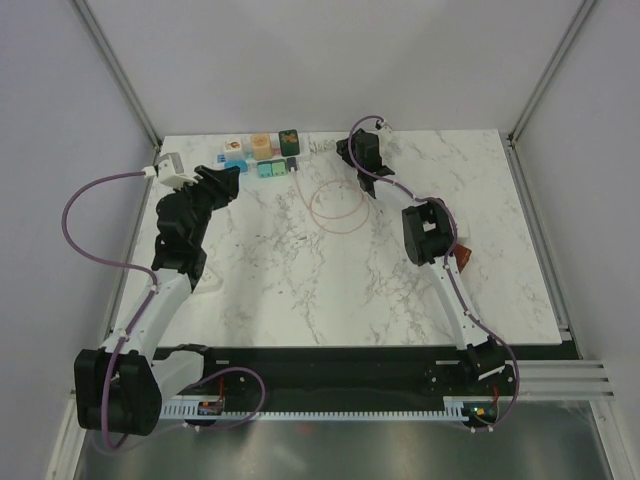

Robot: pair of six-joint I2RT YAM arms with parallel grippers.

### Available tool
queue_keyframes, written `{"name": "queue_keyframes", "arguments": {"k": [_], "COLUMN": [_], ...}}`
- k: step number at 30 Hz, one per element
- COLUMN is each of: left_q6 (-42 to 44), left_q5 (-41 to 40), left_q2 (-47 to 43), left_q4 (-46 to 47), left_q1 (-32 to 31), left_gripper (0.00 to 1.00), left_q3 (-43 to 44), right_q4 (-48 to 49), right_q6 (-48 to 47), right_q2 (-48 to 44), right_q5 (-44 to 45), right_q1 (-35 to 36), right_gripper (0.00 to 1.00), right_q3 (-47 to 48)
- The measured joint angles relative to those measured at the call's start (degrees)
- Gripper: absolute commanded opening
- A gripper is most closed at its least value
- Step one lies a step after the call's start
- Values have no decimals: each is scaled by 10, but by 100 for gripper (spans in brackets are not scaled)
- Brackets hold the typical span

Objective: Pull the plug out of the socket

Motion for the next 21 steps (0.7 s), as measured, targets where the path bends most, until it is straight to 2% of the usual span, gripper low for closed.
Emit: {"name": "queue_keyframes", "arguments": {"k": [3, 9, 14, 21], "left_q6": [5, 16, 22, 26], "left_q5": [-1, -2, -2, -1], "left_q2": [0, 8, 28, 68], "left_q4": [-3, -5, -6, -9], "left_q1": [0, 0, 0, 2], "left_gripper": [60, 60, 60, 60], "left_q3": [0, 1, 5, 18], "right_q4": [8, 9, -1, 5], "right_q6": [-4, -16, -23, -14], "right_q2": [-3, -66, -141, -279], "right_q5": [-2, -17, -36, -90], "right_q1": [0, 0, 0, -2], "right_gripper": [28, 22, 18, 16], "right_q3": [-9, -104, -212, -418]}}
